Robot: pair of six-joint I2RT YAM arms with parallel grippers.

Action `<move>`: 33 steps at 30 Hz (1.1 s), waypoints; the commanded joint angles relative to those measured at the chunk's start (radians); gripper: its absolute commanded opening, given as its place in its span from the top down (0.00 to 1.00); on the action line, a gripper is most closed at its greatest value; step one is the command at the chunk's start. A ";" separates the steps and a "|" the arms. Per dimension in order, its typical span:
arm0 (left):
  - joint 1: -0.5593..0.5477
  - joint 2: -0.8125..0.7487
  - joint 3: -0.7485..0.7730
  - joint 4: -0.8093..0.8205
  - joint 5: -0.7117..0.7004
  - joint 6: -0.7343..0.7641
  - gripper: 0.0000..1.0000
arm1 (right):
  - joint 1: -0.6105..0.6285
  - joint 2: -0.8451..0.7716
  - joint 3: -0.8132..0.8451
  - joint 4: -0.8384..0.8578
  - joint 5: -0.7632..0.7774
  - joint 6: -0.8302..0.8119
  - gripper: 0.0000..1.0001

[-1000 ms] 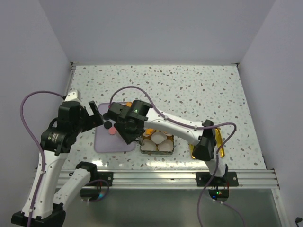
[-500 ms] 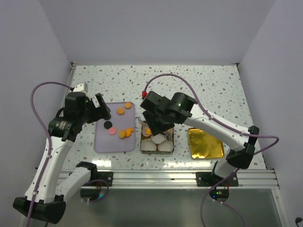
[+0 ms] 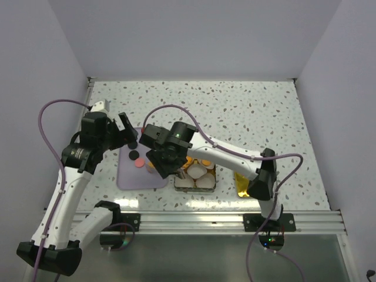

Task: Pack the cookies

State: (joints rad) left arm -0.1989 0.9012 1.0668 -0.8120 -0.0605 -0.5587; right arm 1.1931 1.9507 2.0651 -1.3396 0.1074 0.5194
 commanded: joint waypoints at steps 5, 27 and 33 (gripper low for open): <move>-0.005 -0.111 -0.001 -0.082 -0.087 -0.003 0.00 | -0.006 0.161 0.187 -0.067 0.000 -0.119 0.42; -0.005 -0.162 0.030 -0.197 -0.173 -0.007 0.00 | -0.006 0.287 0.201 -0.122 0.049 -0.203 0.43; -0.005 -0.148 0.018 -0.174 -0.153 -0.012 0.00 | -0.006 0.283 0.188 -0.121 0.043 -0.202 0.54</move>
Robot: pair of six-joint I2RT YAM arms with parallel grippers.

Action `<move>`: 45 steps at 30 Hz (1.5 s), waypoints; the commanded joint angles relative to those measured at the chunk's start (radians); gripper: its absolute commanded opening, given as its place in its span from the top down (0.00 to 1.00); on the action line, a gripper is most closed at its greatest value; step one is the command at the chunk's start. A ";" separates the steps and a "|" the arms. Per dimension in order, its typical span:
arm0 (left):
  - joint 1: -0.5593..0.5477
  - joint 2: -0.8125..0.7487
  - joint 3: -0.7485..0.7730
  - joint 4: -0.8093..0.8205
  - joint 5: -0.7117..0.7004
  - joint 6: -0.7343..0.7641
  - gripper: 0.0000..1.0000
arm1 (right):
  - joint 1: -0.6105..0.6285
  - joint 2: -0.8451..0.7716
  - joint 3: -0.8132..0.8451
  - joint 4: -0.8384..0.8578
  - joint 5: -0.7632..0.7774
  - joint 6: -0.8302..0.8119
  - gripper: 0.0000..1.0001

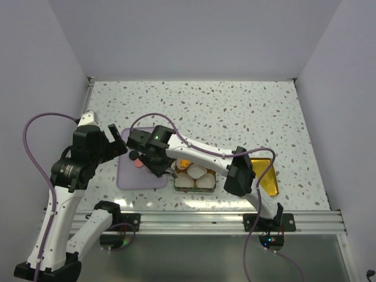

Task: Pack the cookies

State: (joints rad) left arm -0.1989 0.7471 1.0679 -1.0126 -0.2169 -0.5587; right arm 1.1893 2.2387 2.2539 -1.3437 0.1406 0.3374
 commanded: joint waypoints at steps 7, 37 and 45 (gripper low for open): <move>-0.005 0.017 0.017 0.042 0.005 -0.010 0.00 | -0.002 -0.007 -0.019 -0.118 0.016 -0.023 0.65; -0.005 0.037 0.010 0.069 0.033 0.000 0.00 | -0.049 -0.211 0.024 -0.169 0.114 0.075 0.72; -0.005 0.101 0.009 0.144 0.085 0.014 0.00 | -0.076 -0.443 -0.213 -0.170 0.160 0.146 0.72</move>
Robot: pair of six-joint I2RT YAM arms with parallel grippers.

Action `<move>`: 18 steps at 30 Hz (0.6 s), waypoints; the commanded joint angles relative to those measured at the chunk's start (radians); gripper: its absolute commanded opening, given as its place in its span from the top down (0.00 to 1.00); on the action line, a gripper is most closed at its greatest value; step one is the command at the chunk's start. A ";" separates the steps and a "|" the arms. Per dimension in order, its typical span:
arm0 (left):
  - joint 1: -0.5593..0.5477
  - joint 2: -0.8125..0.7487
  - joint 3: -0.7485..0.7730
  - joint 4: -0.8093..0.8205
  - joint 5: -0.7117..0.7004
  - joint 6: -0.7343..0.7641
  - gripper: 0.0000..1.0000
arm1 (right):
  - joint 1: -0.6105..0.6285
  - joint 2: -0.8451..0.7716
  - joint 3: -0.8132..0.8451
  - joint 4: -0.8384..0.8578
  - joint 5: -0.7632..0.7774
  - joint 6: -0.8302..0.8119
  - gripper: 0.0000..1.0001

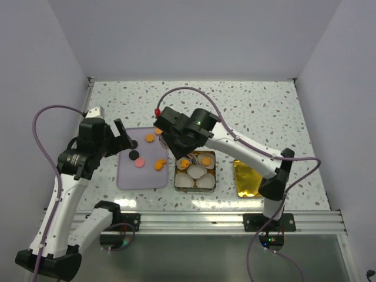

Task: Pack the cookies

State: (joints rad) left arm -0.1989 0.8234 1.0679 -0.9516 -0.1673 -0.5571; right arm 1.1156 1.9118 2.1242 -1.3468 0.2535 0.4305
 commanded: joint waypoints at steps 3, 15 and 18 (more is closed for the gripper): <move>-0.005 0.054 0.001 0.117 0.061 0.019 0.00 | -0.003 -0.184 -0.203 -0.152 0.050 0.091 0.72; -0.005 0.144 -0.006 0.211 0.144 0.019 0.00 | -0.003 -0.365 -0.475 -0.098 0.035 0.203 0.73; -0.005 0.154 -0.003 0.220 0.147 0.020 0.00 | -0.003 -0.369 -0.475 -0.091 0.033 0.214 0.73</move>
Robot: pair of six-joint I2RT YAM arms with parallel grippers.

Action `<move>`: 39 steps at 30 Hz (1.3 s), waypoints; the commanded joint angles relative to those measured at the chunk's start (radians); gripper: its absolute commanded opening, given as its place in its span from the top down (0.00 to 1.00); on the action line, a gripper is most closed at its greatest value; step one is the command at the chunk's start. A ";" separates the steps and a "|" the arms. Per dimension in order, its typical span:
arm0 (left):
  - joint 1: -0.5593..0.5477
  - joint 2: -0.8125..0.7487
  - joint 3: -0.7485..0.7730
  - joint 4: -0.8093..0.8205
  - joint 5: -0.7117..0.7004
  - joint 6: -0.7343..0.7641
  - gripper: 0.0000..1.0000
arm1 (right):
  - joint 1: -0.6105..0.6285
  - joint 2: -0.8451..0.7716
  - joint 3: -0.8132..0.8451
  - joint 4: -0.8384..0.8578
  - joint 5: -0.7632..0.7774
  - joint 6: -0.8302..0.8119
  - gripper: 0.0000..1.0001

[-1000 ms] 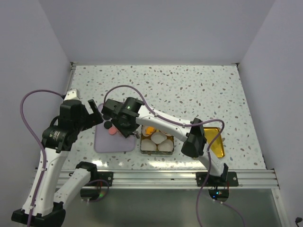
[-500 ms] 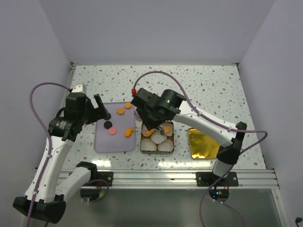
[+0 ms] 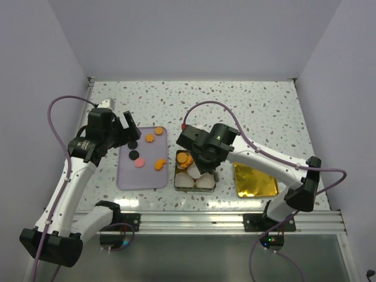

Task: Pack the cookies

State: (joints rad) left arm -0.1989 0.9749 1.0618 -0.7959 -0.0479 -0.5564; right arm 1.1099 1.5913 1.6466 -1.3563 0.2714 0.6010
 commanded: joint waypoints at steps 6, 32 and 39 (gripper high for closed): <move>-0.005 0.005 0.001 0.069 0.031 0.019 0.00 | 0.002 -0.022 0.056 -0.081 0.012 0.036 0.72; -0.005 -0.110 -0.005 -0.043 -0.073 0.046 0.00 | 0.041 0.437 0.478 -0.064 -0.179 -0.113 0.46; -0.005 -0.127 0.003 -0.066 -0.098 0.062 0.00 | 0.041 0.461 0.437 -0.043 -0.201 -0.113 0.45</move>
State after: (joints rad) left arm -0.1989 0.8589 1.0489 -0.8516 -0.1181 -0.5274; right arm 1.1507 2.0598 2.0865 -1.3457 0.1036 0.5034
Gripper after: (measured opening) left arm 0.997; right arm 0.547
